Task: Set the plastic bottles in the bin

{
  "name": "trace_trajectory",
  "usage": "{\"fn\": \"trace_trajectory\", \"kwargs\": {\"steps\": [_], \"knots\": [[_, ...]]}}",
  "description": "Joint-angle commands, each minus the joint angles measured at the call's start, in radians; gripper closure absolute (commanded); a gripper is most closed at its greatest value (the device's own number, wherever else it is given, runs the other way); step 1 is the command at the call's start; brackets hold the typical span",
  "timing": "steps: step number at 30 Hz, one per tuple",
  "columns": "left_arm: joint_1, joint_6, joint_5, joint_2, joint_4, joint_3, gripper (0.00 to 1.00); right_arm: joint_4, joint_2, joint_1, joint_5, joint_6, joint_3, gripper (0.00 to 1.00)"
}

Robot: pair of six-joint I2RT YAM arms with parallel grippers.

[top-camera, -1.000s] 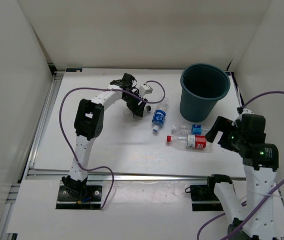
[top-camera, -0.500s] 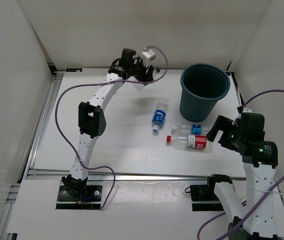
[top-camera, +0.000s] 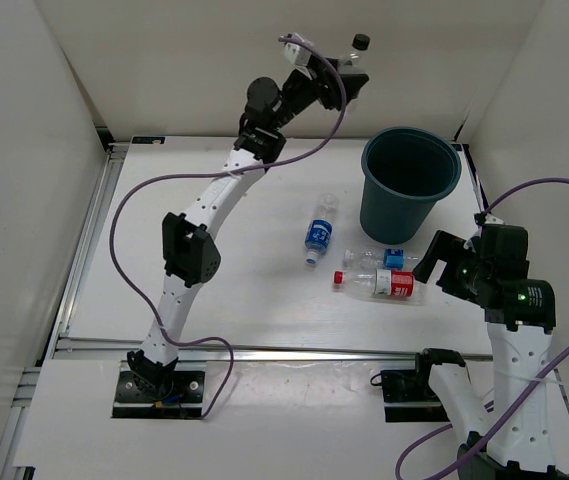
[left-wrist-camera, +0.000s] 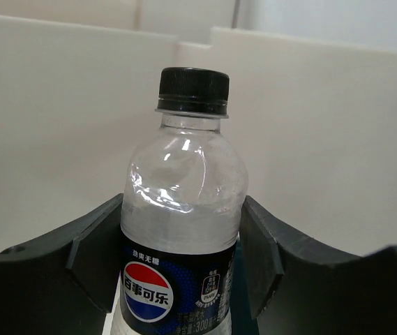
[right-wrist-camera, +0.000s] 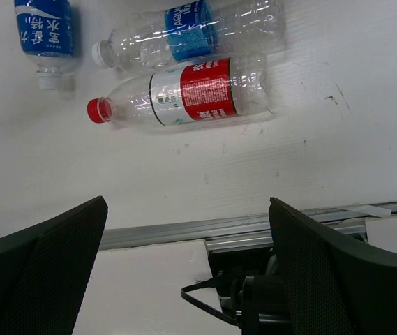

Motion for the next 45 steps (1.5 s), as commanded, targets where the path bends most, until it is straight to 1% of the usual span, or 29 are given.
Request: {"fn": "trace_trajectory", "kwargs": {"steps": [1, 2, 3, 4, 6, 9, 10, 14, 18, 22, 29, 30, 31, 32, 36, 38, 39, 40, 41, 42, 43, 44, 45], "knots": [[-0.075, -0.150, -0.034, 0.017, 0.150, -0.023, 0.90, 0.024, -0.009, 0.004, 0.024, -0.010, 0.004, 0.00], [-0.087, -0.167, -0.048, 0.035, 0.164, -0.023, 0.90, 0.024, -0.021, 0.004, 0.024, -0.001, 0.004, 0.00], [-0.098, -0.228, -0.062, 0.046, 0.187, -0.023, 0.90, 0.024, -0.022, 0.004, 0.033, -0.001, 0.004, 0.00], [-0.107, -0.255, -0.091, 0.055, 0.214, -0.023, 0.90, 0.024, -0.031, 0.004, 0.033, -0.001, 0.004, 0.00], [-0.107, -0.319, -0.123, 0.055, 0.283, -0.071, 0.90, 0.014, -0.040, 0.004, 0.033, 0.017, 0.004, 0.00], [-0.118, -0.347, -0.174, 0.055, 0.274, -0.080, 0.90, 0.005, -0.049, 0.004, 0.033, 0.028, 0.004, 0.00], [-0.118, -0.380, -0.187, 0.055, 0.291, -0.080, 0.90, 0.005, -0.058, 0.004, 0.033, 0.039, -0.005, 0.00], [-0.156, -0.390, -0.178, 0.075, 0.291, -0.089, 0.90, -0.004, -0.058, 0.004, 0.042, 0.039, 0.005, 0.00], [-0.192, -0.378, -0.178, 0.098, 0.279, -0.066, 0.90, -0.004, -0.058, 0.004, 0.042, 0.039, 0.015, 0.00], [-0.203, -0.356, -0.188, 0.143, 0.254, -0.034, 0.90, -0.004, -0.049, 0.004, 0.042, 0.030, 0.015, 0.00], [-0.212, -0.312, -0.197, 0.176, 0.234, -0.033, 0.90, -0.004, -0.049, 0.004, 0.033, 0.029, 0.015, 0.00], [-0.221, -0.312, -0.197, 0.187, 0.221, -0.033, 0.87, -0.004, -0.049, 0.004, 0.033, 0.029, 0.015, 0.00], [-0.221, -0.298, -0.206, 0.187, 0.221, -0.022, 0.78, -0.013, -0.049, 0.004, 0.033, 0.029, 0.015, 0.00], [-0.221, -0.298, -0.206, 0.187, 0.211, -0.022, 0.41, -0.013, -0.049, 0.004, 0.033, 0.029, 0.024, 0.00], [-0.221, -0.269, -0.206, 0.187, 0.201, -0.003, 0.00, -0.013, -0.049, 0.004, 0.024, 0.019, 0.024, 0.00], [-0.221, -0.232, -0.160, 0.154, 0.179, 0.009, 0.00, -0.013, -0.049, 0.004, 0.024, 0.019, 0.015, 0.00], [-0.207, -0.214, -0.137, 0.132, 0.170, -0.019, 0.00, -0.003, -0.049, 0.004, 0.024, 0.019, 0.015, 0.00], [-0.196, -0.203, -0.108, 0.071, 0.170, -0.046, 0.00, -0.003, -0.049, 0.004, 0.024, 0.019, 0.004, 0.00], [-0.163, -0.192, -0.059, 0.030, 0.141, -0.081, 0.00, 0.010, -0.040, 0.004, 0.024, 0.019, 0.004, 0.00], [-0.143, -0.183, -0.047, -0.016, 0.115, -0.162, 0.00, 0.010, -0.040, 0.004, 0.024, 0.019, 0.004, 0.00], [-0.123, -0.160, -0.046, -0.116, 0.077, -0.202, 0.00, 0.022, -0.040, 0.004, 0.024, 0.019, 0.004, 0.00], [-0.079, -0.138, -0.068, -0.168, -0.004, -0.282, 0.00, 0.022, -0.031, 0.004, 0.024, 0.019, -0.005, 0.00], [-0.059, -0.114, -0.085, -0.220, -0.050, -0.319, 0.00, 0.037, -0.031, 0.004, 0.024, 0.019, -0.005, 0.00]]}}
